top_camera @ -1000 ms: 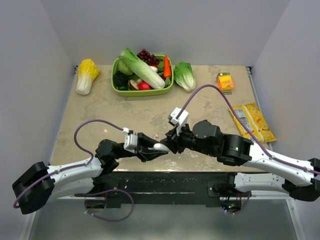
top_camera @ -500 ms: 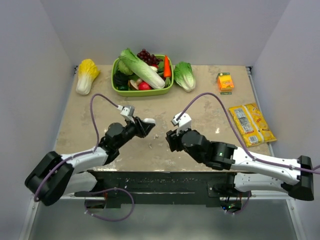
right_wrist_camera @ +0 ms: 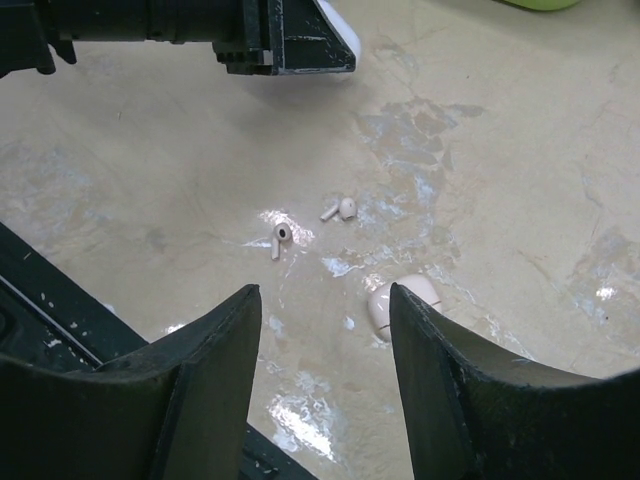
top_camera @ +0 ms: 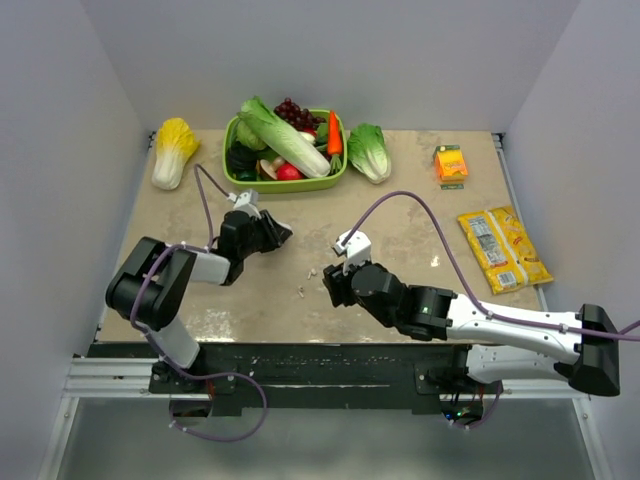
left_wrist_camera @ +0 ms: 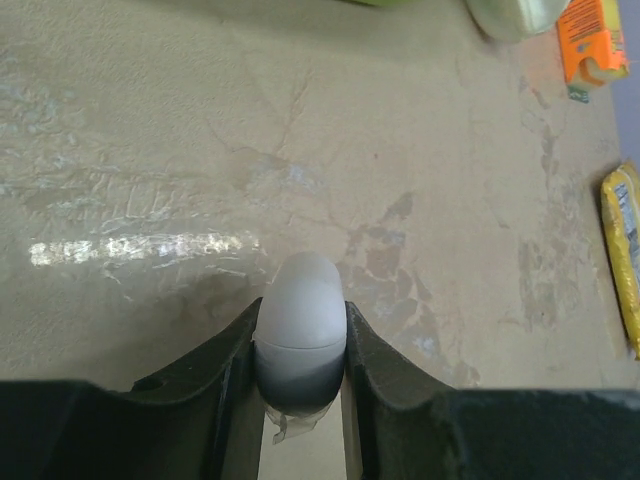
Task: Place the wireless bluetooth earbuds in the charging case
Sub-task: Place the charging case at the center of the board.
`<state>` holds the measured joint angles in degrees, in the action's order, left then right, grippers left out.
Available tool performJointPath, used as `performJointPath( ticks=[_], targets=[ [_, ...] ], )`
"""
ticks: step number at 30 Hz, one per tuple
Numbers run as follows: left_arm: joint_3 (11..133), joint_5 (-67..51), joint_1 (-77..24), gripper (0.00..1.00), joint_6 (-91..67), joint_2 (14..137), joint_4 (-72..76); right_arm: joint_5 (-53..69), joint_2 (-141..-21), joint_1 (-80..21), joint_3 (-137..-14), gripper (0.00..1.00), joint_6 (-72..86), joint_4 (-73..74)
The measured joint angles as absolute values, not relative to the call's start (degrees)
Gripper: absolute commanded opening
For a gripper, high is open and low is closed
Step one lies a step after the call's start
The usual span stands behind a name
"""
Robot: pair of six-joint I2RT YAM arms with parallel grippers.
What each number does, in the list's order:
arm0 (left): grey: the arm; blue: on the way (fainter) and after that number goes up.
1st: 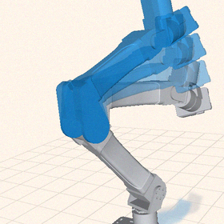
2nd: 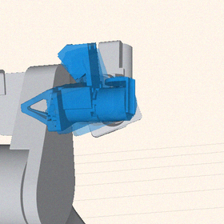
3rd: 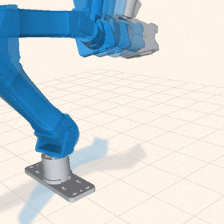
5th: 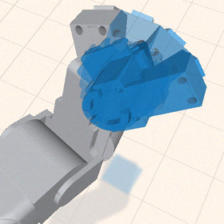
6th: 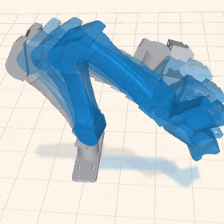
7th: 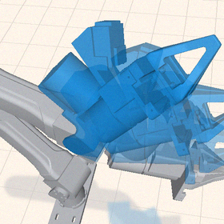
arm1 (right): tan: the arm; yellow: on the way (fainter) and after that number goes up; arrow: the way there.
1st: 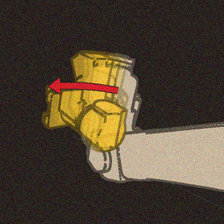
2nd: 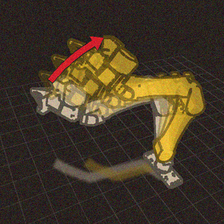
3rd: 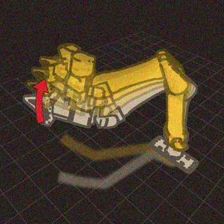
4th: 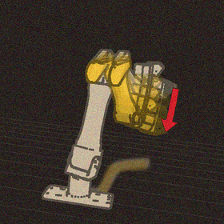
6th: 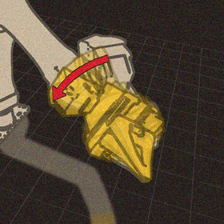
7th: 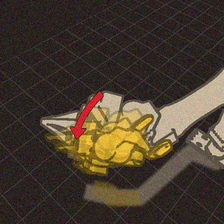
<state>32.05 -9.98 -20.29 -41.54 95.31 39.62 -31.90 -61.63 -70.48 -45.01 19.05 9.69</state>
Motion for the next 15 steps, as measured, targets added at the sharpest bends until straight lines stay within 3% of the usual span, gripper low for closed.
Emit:
performJointPath(
  ticks=[5, 8, 9, 15],
  targets=[
    [34.37, -10.96, -19.11, 0.00, -42.57, 101.30, 39.09, -31.66, -63.07, -70.48, -44.64, 0.57, 19.03, 8.93],
    [35.57, -11.33, -18.68, 0.09, -42.98, 102.72, 39.11, -31.44, -63.48, -70.48, -44.64, 0.57, 19.03, 8.97],
    [35.86, -11.46, -18.52, 0.17, -43.05, 103.00, 39.09, -31.44, -63.48, -70.48, -44.64, 0.57, 19.03, 8.91],
    [37.23, -12.01, -17.76, 0.32, -43.11, 103.94, 38.46, -31.35, -63.46, -70.48, -44.64, 0.57, 19.00, 8.58]
  ],
)
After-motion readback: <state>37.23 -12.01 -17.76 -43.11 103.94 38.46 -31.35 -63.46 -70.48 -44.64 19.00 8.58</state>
